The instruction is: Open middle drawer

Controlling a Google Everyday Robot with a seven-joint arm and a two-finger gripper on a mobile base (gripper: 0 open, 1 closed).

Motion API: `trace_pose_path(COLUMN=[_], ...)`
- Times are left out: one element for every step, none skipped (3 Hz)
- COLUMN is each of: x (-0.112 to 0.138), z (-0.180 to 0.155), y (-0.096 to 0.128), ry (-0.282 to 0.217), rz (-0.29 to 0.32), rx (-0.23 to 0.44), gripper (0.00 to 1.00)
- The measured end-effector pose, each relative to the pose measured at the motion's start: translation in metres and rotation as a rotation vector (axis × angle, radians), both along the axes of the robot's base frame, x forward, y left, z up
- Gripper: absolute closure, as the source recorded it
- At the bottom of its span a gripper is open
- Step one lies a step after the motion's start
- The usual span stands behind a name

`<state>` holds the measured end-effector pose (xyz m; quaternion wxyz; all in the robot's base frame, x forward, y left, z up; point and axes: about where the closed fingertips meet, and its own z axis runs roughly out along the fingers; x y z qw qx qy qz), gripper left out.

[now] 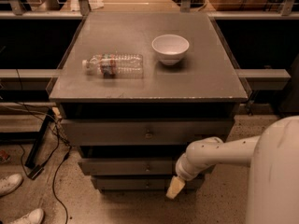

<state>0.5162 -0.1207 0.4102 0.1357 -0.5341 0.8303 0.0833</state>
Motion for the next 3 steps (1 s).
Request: trace_pose_path(x=[0.000, -0.010, -0.052], z=[0.005, 0.011, 0.040], y=[0.000, -0.003, -0.012], ry=[0.000, 0.010, 0.052], rz=[0.000, -0.008, -0.096], rx=[0.000, -0.003, 0.019], gripper=[0.00, 0.00, 0.00])
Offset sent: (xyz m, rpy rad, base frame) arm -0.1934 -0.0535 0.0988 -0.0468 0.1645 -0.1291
